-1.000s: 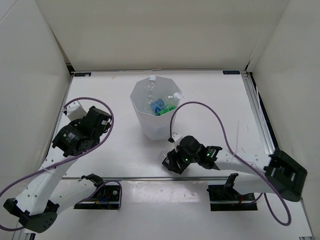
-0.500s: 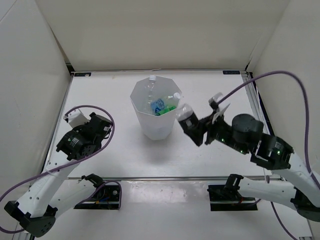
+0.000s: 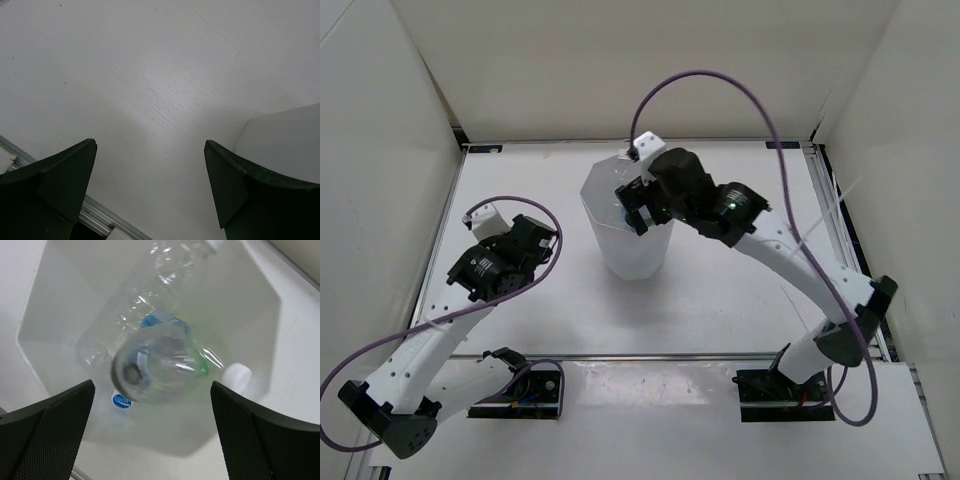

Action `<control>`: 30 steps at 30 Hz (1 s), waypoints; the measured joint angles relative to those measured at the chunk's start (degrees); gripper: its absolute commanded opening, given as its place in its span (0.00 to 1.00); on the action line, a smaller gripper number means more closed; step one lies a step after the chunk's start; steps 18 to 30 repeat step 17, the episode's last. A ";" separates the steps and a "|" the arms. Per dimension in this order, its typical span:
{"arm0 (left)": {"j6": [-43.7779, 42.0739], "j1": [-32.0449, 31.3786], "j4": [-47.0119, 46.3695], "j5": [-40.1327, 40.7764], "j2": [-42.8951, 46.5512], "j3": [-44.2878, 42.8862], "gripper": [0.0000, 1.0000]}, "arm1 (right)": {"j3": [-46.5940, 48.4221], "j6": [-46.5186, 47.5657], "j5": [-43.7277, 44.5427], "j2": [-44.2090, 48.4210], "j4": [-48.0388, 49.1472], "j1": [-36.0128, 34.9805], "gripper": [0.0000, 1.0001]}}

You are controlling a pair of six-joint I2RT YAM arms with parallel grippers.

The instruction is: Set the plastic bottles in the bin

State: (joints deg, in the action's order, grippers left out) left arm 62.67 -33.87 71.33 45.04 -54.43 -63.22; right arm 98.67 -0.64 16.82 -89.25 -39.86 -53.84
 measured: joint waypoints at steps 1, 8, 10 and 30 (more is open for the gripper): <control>-0.39 0.00 -0.09 -0.02 -0.09 -0.57 1.00 | -0.04 -0.87 0.76 1.25 -0.59 -0.02 1.00; -4.94 0.00 -2.08 -0.35 1.62 -3.43 1.00 | 5.55 -9.70 -1.42 14.99 -9.42 14.78 1.00; -6.14 0.00 -2.56 -0.04 2.95 -3.34 1.00 | 4.44 -10.88 -3.02 18.80 -9.97 19.65 1.00; -5.16 0.00 -2.14 10.75 7.41 3.98 1.00 | -8.59 -13.22 -11.13 26.80 -16.59 19.67 1.00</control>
